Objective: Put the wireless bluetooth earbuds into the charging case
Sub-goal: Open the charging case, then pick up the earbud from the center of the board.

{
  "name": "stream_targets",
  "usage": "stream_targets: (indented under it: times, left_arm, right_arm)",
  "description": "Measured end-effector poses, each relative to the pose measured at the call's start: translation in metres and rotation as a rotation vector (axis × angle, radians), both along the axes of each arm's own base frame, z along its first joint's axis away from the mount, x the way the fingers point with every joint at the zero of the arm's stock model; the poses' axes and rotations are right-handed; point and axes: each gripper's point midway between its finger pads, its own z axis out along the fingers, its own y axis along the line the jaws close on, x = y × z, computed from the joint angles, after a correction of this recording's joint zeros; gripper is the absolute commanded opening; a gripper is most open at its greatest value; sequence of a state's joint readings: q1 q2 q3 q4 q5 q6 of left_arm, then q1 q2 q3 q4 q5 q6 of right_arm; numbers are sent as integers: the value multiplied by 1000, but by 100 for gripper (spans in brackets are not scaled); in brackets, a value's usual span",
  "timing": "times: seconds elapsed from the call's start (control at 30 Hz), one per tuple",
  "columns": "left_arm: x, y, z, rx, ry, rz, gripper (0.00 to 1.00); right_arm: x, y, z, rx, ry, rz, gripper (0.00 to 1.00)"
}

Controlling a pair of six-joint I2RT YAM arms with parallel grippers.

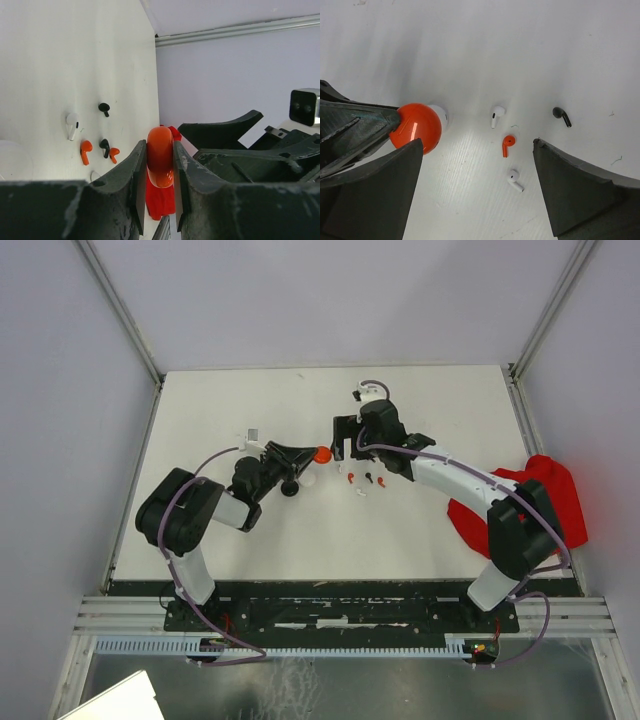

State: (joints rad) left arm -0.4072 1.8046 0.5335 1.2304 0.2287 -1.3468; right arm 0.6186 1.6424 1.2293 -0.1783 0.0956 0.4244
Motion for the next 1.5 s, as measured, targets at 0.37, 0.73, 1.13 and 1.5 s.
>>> stream_targets:
  times: [0.37, 0.73, 1.13, 1.5]
  left_arm:
    - [0, -2, 13, -46, -26, 6, 3]
    - [-4, -1, 17, -67, -44, 5, 3]
    - [-7, 27, 34, -76, -70, 78, 3]
    - [-9, 33, 27, -67, -51, 90, 3]
  right_arm:
    - [0, 6, -38, -29, 89, 8, 99]
    - [0, 2, -52, -62, 114, -7, 99]
    - [-8, -33, -74, -273, 184, -51, 84]
    - [-4, -19, -92, -358, 262, 86, 65]
